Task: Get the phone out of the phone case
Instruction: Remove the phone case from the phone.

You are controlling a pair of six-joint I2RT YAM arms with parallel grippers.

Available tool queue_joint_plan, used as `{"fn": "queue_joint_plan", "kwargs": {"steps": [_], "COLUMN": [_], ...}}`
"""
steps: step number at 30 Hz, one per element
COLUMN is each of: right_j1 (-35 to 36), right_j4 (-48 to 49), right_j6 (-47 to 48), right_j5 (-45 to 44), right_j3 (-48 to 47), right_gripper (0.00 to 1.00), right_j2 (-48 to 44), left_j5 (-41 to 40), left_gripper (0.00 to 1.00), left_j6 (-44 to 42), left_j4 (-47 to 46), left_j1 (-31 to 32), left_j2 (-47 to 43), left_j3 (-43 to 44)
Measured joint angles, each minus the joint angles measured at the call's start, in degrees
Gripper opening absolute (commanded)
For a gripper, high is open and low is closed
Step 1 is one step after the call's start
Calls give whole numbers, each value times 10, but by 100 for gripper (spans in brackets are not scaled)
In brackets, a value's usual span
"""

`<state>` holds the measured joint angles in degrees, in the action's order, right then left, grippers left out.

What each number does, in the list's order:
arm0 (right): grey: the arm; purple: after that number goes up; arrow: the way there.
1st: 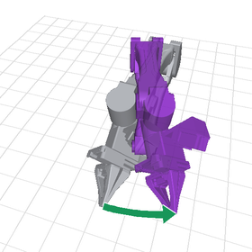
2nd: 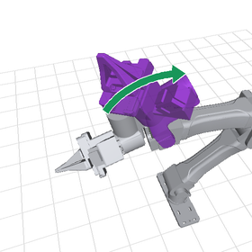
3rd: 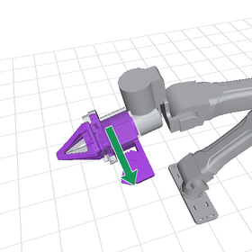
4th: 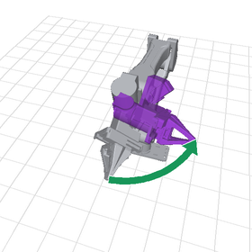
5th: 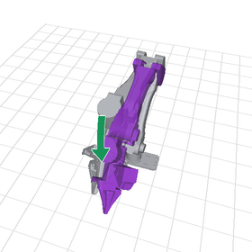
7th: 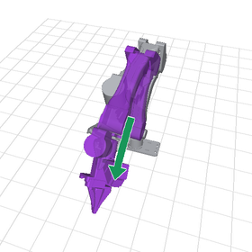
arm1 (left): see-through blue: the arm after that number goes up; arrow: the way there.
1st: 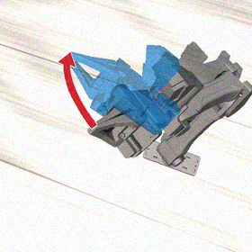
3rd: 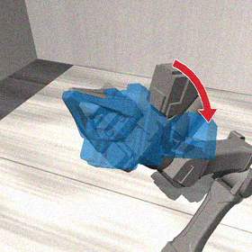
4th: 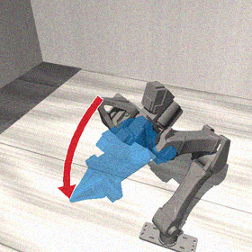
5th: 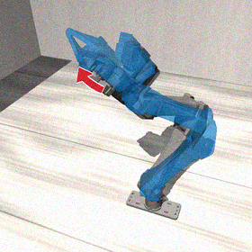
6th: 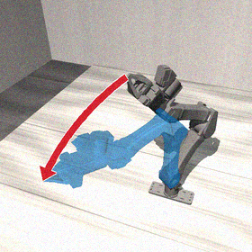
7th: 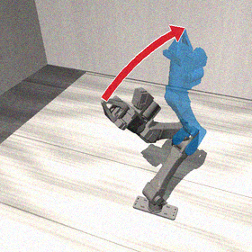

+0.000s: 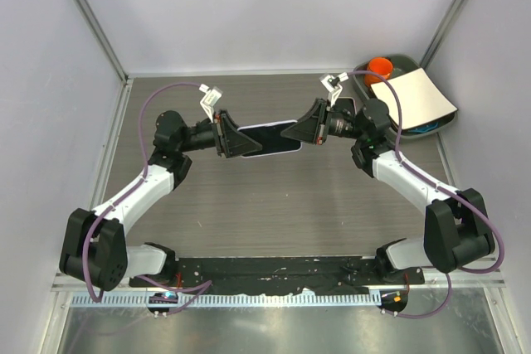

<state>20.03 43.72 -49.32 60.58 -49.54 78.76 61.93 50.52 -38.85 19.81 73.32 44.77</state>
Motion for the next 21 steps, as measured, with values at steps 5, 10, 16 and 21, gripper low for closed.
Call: {"fn": "queue_joint_plan", "kwargs": {"steps": [5,10,16,21], "right_j1": [0,1,1,2], "right_j4": [3,5,7,11], "right_j6": [0,0,0,-2], "right_j5": [-3,-10,-16,-21], "right_j3": [1,6,9,13], "right_gripper": [1,1,1,1], "right_j2": [0,0,-2,-2], "left_j5": [-4,-5,-7,-9], "left_gripper": [43,44,48,50], "left_j6": [0,0,0,0], "left_j4": [0,1,1,1], "left_j1": [0,0,0,0], "left_j2": [0,0,0,0], "left_j3": [0,0,0,0]}}
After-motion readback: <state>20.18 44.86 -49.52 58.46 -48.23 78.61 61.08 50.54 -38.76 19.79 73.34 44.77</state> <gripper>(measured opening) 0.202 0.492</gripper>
